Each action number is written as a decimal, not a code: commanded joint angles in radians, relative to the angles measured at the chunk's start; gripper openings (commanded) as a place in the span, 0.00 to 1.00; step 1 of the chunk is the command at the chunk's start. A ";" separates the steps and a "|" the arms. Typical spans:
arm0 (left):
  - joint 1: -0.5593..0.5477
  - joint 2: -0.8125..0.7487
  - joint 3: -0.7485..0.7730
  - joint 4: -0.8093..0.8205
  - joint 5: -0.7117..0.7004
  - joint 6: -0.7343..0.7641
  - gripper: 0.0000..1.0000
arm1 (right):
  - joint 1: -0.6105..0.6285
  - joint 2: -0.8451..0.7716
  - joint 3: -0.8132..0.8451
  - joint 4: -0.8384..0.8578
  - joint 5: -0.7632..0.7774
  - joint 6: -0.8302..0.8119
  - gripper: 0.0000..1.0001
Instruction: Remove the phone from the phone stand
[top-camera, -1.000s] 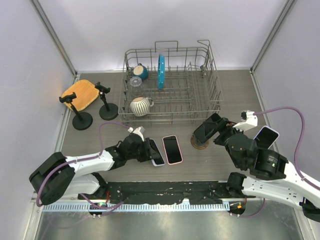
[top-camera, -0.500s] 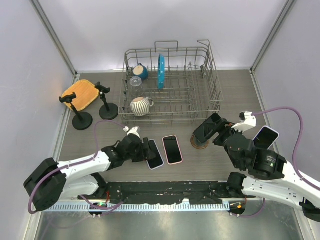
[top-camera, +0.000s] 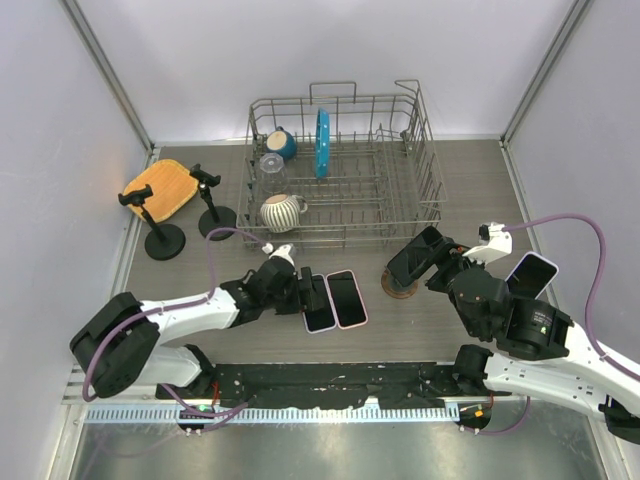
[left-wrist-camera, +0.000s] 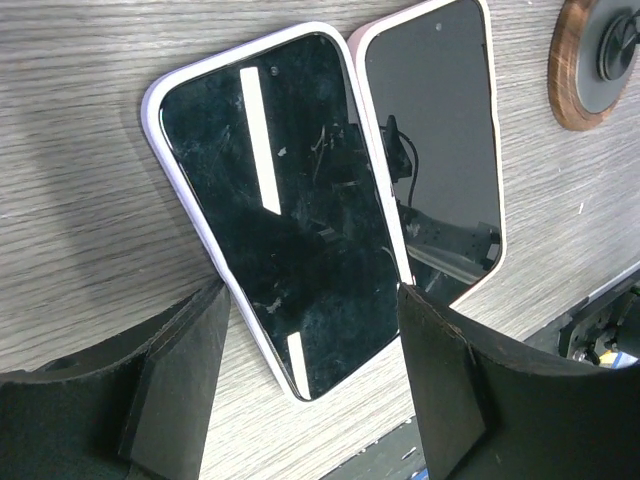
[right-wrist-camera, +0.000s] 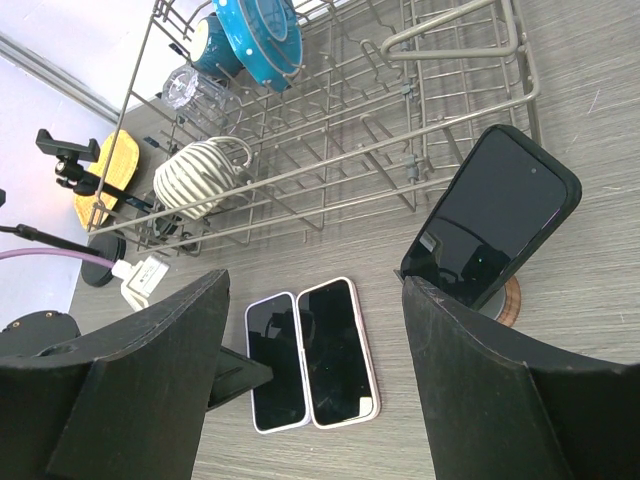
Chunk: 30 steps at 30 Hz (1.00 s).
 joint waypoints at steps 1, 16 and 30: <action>-0.016 0.008 0.015 0.036 0.044 -0.003 0.72 | 0.003 0.000 -0.001 0.025 0.020 0.002 0.75; 0.026 -0.474 0.101 -0.341 -0.255 0.119 0.98 | 0.003 0.120 0.051 -0.009 -0.021 -0.062 0.76; 0.038 -0.782 0.243 -0.504 -0.595 0.641 1.00 | -0.215 0.362 0.060 0.118 -0.287 -0.137 0.84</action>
